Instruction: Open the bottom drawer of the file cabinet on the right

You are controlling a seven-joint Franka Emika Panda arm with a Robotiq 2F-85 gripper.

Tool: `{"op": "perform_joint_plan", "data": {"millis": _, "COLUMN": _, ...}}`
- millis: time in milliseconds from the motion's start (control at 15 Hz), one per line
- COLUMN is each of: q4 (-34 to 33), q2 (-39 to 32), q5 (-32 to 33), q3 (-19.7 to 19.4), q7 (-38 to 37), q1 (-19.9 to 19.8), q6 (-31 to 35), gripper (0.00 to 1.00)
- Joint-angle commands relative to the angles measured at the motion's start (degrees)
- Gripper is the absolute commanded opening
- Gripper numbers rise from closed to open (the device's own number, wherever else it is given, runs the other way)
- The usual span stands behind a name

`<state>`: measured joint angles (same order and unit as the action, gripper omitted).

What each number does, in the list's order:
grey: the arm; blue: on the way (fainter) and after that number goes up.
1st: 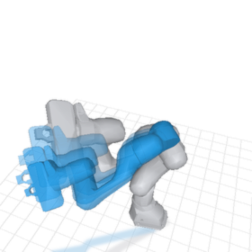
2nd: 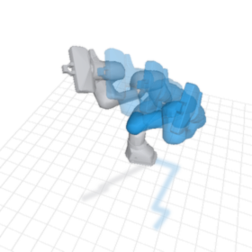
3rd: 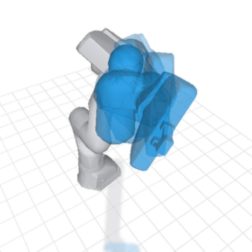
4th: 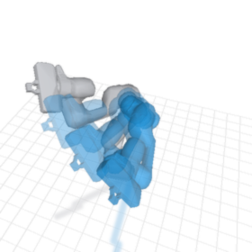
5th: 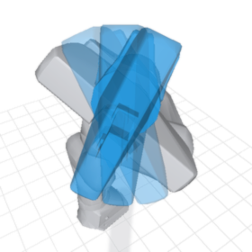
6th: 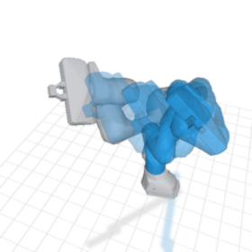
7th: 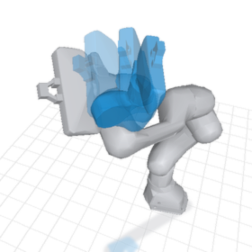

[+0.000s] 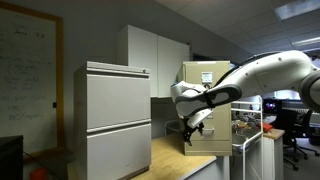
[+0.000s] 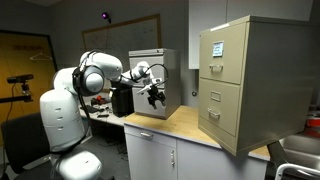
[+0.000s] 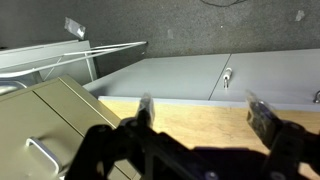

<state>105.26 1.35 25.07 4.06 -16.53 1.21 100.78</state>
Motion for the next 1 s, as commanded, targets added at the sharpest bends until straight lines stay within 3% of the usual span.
{"op": "perform_joint_plan", "data": {"millis": 0, "q4": -2.5, "q2": -3.7, "q5": 2.2, "q3": -1.8, "q7": 2.7, "q1": -0.7, "q6": 1.4, "gripper": 1.00}}
{"op": "perform_joint_plan", "data": {"millis": 467, "q4": -11.5, "q2": -9.7, "q5": 11.0, "q3": -8.3, "q7": 8.7, "q1": -5.1, "q6": 1.5, "gripper": 1.00}}
{"op": "perform_joint_plan", "data": {"millis": 933, "q4": -21.3, "q2": -13.2, "q5": 9.0, "q3": -9.8, "q7": 28.1, "q1": -7.5, "q6": 2.6, "gripper": 1.00}}
